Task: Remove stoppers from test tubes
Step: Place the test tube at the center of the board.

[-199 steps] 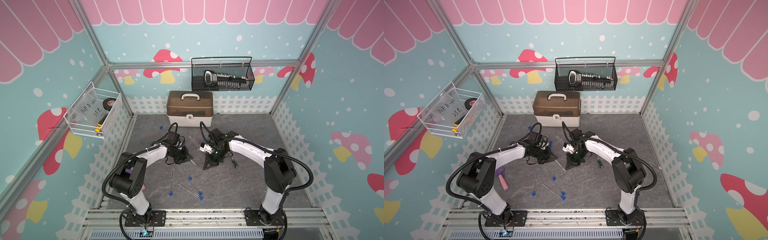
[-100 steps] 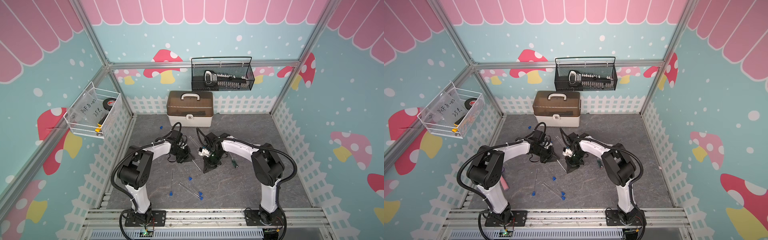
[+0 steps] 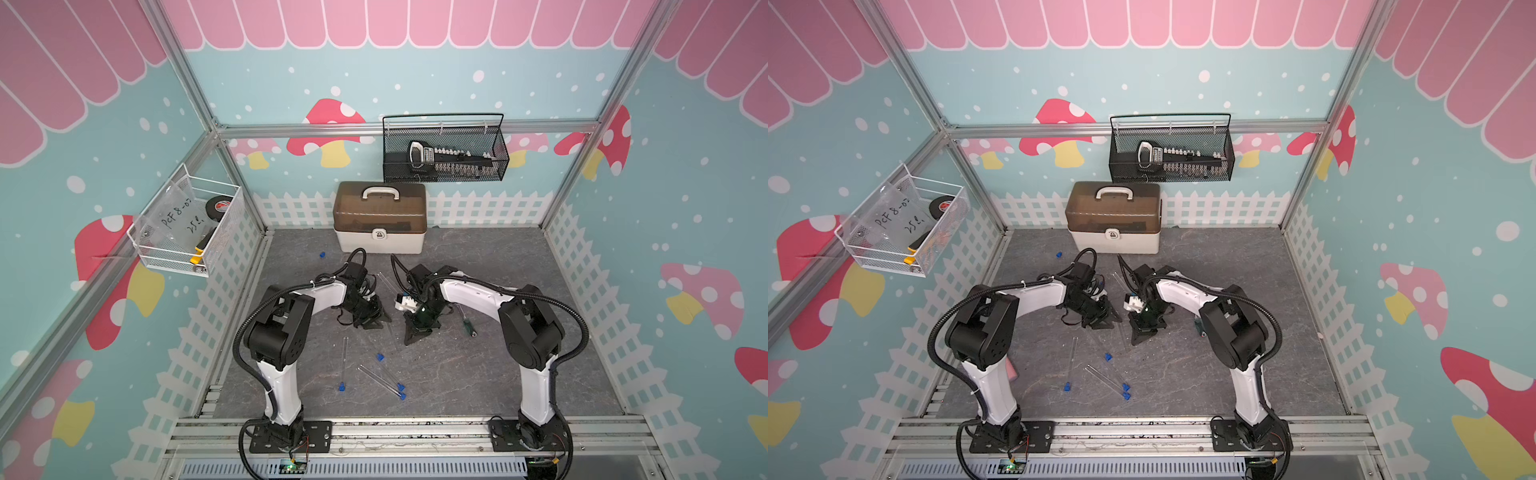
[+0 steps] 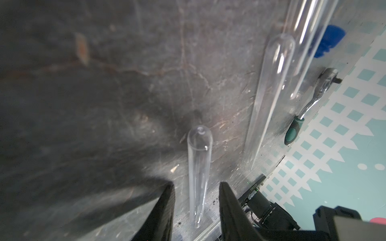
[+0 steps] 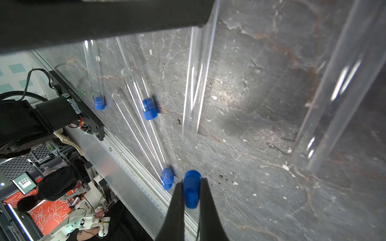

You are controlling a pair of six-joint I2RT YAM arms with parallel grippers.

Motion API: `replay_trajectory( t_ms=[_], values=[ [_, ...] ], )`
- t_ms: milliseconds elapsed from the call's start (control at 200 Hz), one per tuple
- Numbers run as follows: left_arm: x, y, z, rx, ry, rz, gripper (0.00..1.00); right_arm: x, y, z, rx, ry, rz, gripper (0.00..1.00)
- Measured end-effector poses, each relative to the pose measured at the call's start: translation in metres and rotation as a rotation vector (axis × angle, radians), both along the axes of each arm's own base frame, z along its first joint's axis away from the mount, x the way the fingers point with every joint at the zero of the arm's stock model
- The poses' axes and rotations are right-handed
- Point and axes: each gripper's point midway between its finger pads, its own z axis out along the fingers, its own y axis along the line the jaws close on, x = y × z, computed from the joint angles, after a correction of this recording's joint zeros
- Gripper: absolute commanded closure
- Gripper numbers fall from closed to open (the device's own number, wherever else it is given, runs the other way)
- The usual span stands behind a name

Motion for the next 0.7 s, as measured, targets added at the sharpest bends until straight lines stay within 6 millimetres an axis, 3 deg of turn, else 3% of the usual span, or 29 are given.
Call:
replay_trajectory(
  t_ms=[140,280,470,700],
  values=[
    [-0.001,0.0,0.0,0.001,0.005,0.0,0.6,0.001,0.001,-0.009,-0.009,0.009,-0.001,1.0],
    [-0.002,0.0,0.001,0.001,0.007,0.0,0.6,0.004,0.0,-0.02,-0.026,0.01,-0.002,0.9],
    [-0.003,0.001,0.001,0.002,0.011,0.0,0.6,0.007,0.001,-0.026,-0.039,0.008,-0.013,0.67],
    [-0.003,0.001,0.004,0.002,0.009,0.0,0.6,0.009,0.0,-0.027,-0.044,-0.005,-0.015,0.6]
  ],
)
